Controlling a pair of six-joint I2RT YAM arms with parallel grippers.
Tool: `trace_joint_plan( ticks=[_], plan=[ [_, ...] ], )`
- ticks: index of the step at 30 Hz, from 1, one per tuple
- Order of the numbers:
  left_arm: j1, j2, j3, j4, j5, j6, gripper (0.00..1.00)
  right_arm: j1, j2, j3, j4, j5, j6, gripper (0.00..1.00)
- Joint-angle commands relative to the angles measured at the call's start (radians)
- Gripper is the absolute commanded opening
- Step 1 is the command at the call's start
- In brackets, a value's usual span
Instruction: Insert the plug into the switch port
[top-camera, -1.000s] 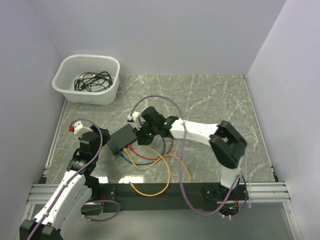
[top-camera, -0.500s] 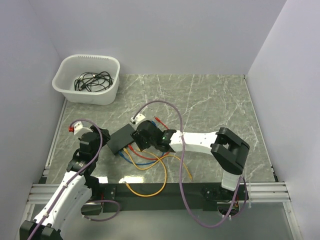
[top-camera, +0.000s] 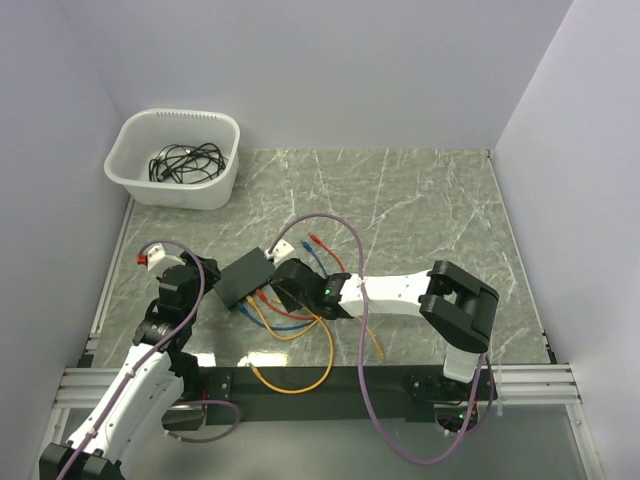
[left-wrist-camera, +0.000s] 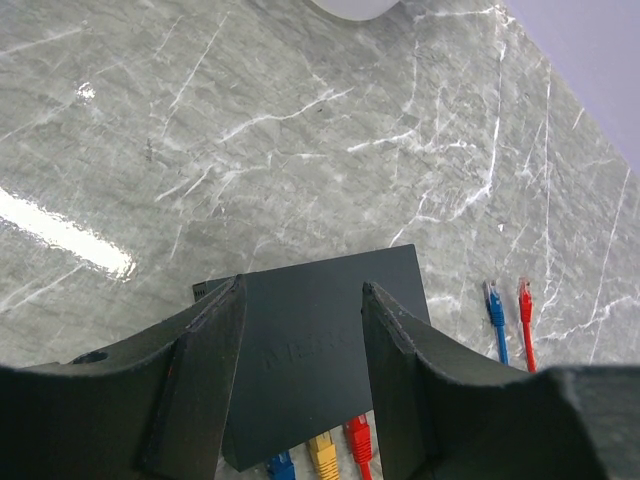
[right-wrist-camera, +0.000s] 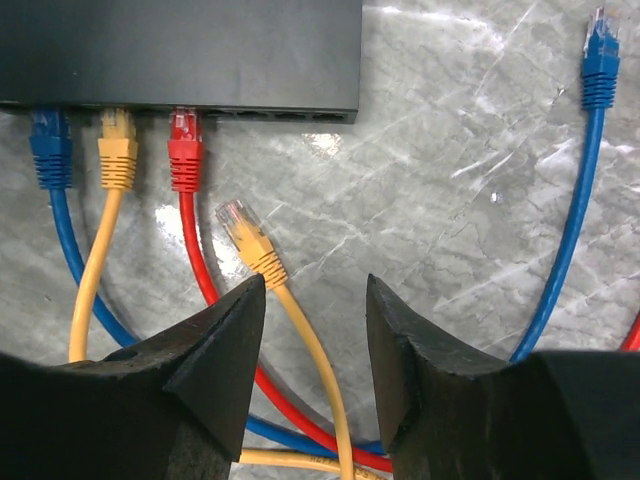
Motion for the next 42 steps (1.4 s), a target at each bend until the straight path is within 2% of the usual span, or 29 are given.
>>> trace_joint_plan(
  ticks=[1,32,42],
  plan=[
    [-0.004,-0.011,-0.003,0.034,0.009,0.006,0.56,0.01,0.023,0.021,0.021,0.032,0.016,0.52],
    [-0.002,0.011,0.003,0.041,0.013,0.011,0.56,0.036,0.14,0.082,0.013,0.017,-0.001,0.5],
    [-0.002,0.009,0.001,0.04,0.013,0.011,0.56,0.036,0.152,0.089,0.015,0.009,-0.009,0.42]
  ],
)
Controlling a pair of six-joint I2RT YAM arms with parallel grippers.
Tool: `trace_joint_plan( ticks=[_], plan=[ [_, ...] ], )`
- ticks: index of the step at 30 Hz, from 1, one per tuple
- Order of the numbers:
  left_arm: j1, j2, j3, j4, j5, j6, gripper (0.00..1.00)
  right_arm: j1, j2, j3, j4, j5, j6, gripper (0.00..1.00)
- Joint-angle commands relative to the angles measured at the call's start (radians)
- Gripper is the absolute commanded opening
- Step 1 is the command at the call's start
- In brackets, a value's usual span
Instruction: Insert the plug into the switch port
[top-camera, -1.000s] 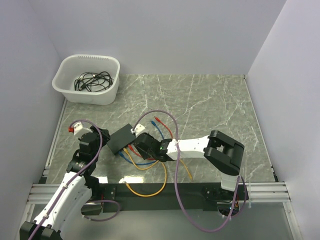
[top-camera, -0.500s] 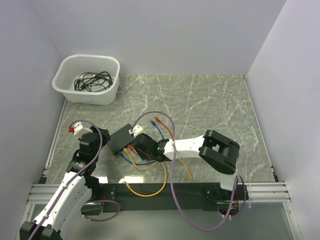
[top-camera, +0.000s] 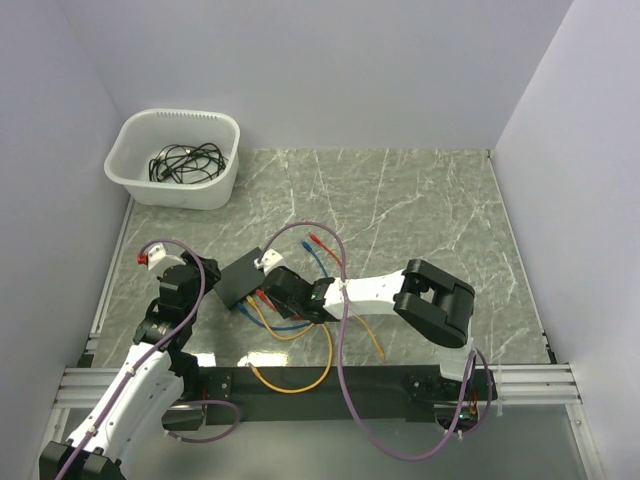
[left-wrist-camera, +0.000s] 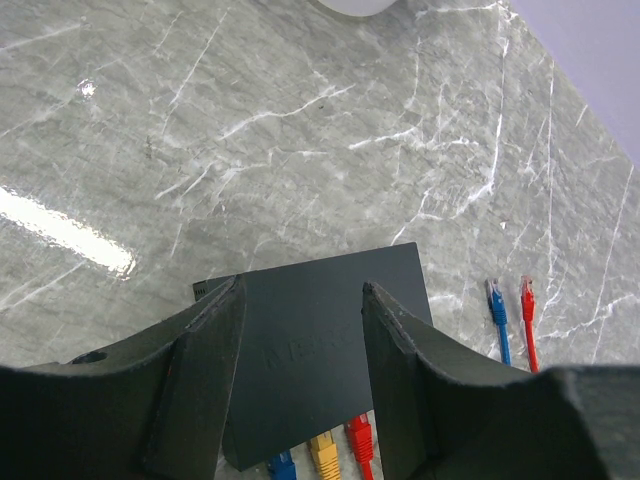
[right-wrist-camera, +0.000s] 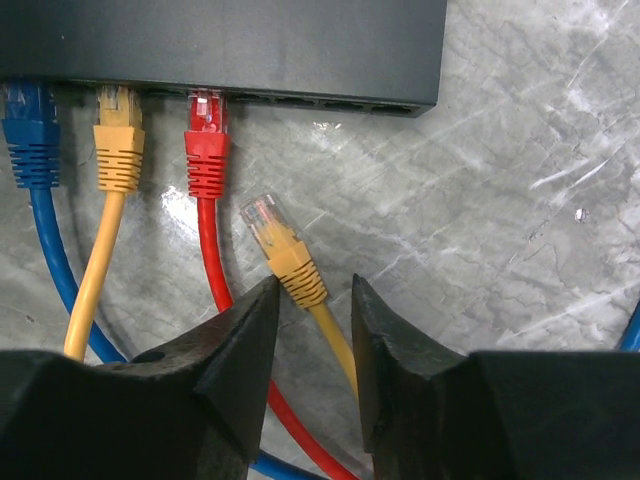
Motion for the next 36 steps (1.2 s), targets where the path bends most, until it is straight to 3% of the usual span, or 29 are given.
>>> trace_joint_plan(
  ticks=[1,6,13,19,36],
  plan=[
    [-0.004,-0.002,0.001,0.037,0.01,0.01,0.56,0.007,0.02,0.029,0.011,0.017,-0.009,0.41],
    [-0.002,0.0,0.001,0.037,0.012,0.01,0.56,0.012,0.026,0.026,0.022,0.0,-0.014,0.35],
    [-0.002,0.0,0.001,0.035,0.01,0.009,0.56,0.012,0.04,0.026,0.036,-0.032,-0.024,0.06],
    [-0.002,0.0,0.003,0.035,0.01,0.009,0.56,0.012,0.015,0.001,0.039,-0.026,-0.021,0.0],
    [-0.002,0.107,0.052,0.052,-0.073,-0.028,0.57,-0.004,-0.057,-0.066,0.114,-0.012,0.012,0.0]
  ],
)
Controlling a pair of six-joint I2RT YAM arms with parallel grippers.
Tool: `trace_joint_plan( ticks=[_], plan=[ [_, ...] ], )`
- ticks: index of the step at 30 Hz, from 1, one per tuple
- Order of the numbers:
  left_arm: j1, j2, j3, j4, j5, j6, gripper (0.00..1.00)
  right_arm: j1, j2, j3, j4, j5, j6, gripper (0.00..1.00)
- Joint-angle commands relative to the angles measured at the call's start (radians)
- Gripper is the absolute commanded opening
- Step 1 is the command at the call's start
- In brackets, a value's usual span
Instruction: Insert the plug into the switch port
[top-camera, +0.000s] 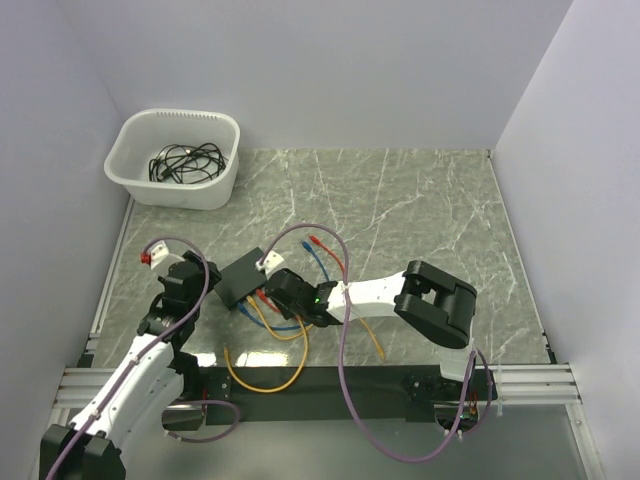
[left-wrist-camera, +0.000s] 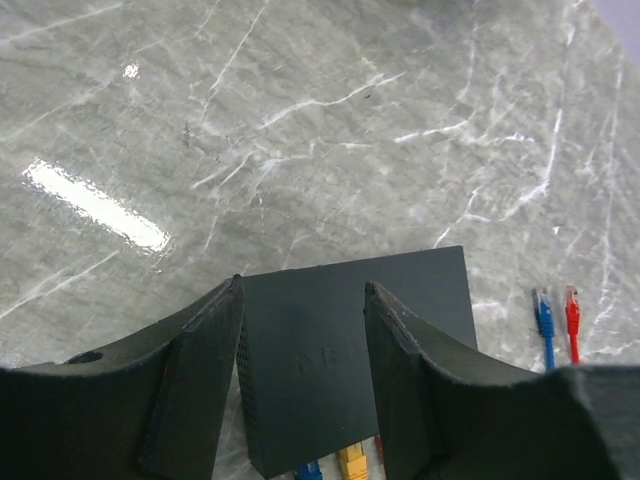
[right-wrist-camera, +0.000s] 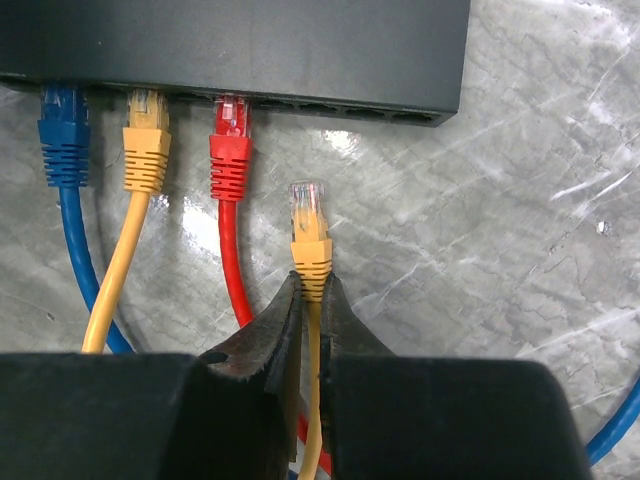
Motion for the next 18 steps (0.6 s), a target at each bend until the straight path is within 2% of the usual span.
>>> trace_joint_plan(
  ticks=[1,4,9,12,18],
  plan=[
    [-0.002,0.043,0.057,0.076,-0.02,-0.015,0.58,-0.009,-0.047,-0.011,0.011,0.005,0.026,0.0],
    [0.001,0.098,0.079,0.128,0.029,0.006,0.61,-0.023,-0.064,-0.026,0.025,-0.007,0.047,0.0],
    [0.048,0.229,0.146,0.164,0.035,0.021,0.67,-0.058,-0.122,-0.077,0.068,-0.071,0.086,0.0],
    [0.117,0.328,0.177,0.206,0.151,0.032,0.69,-0.066,-0.153,-0.1,0.077,-0.078,0.096,0.0],
    [0.18,0.505,0.234,0.235,0.263,0.026,0.68,-0.083,-0.205,-0.14,0.102,-0.105,0.127,0.0]
  ],
)
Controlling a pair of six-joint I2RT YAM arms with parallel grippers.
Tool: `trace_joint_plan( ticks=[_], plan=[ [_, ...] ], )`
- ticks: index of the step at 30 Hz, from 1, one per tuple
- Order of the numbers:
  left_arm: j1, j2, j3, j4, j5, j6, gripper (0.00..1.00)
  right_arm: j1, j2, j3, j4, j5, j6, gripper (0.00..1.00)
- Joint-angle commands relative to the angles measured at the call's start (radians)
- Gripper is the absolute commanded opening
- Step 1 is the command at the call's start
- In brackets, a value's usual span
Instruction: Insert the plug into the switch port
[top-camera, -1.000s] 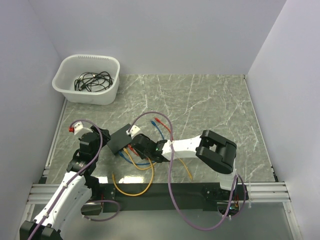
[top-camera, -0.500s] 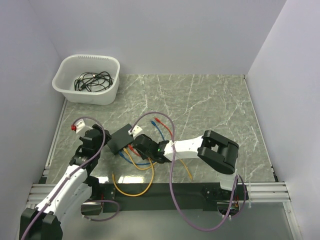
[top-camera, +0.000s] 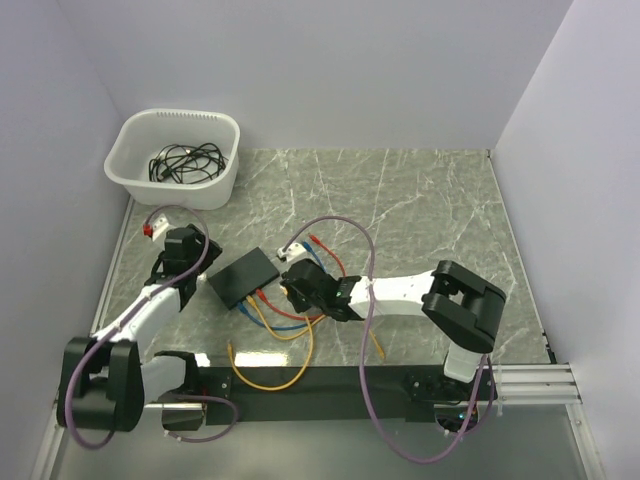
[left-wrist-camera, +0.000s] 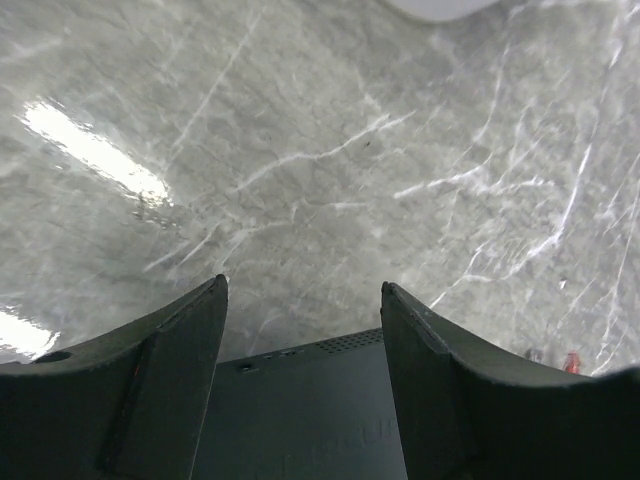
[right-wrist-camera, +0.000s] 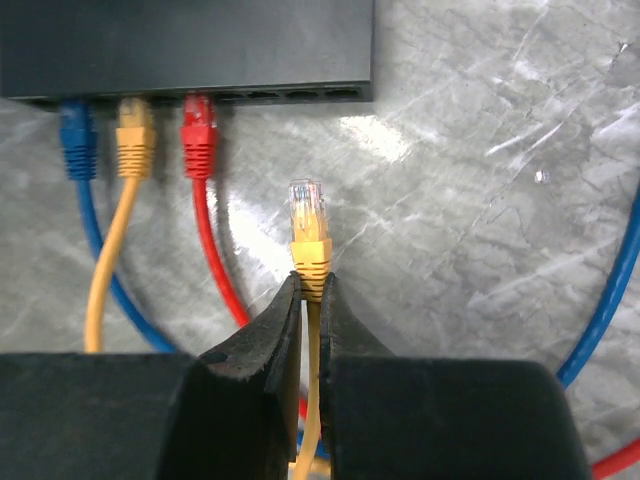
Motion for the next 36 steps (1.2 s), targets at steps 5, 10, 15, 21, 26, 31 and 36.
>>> trace_joint_plan(
  ticks=[5,10,15,21,26,31,36],
  plan=[
    [0.027,0.112,0.054,0.073,0.184,-0.008,0.67,-0.011,-0.079,-0.026,0.064,-0.03,0.043,0.0],
    [0.027,0.118,0.022,0.08,0.256,-0.031,0.66,-0.017,-0.073,-0.024,0.063,-0.028,0.052,0.0],
    [0.027,0.111,-0.012,0.073,0.281,-0.038,0.65,-0.032,-0.061,-0.029,0.071,-0.033,0.071,0.0],
    [0.027,0.097,-0.056,0.062,0.301,-0.05,0.64,-0.038,-0.05,-0.053,0.103,-0.066,0.08,0.0],
    [0.024,0.079,-0.064,0.051,0.309,-0.079,0.63,-0.037,-0.026,-0.044,0.112,-0.094,0.08,0.0],
    [-0.004,0.072,-0.094,0.066,0.324,-0.103,0.62,-0.037,-0.015,-0.037,0.109,-0.096,0.08,0.0],
    [-0.059,0.063,-0.122,0.097,0.307,-0.143,0.62,-0.035,0.017,-0.021,0.103,-0.097,0.081,0.0]
  ],
)
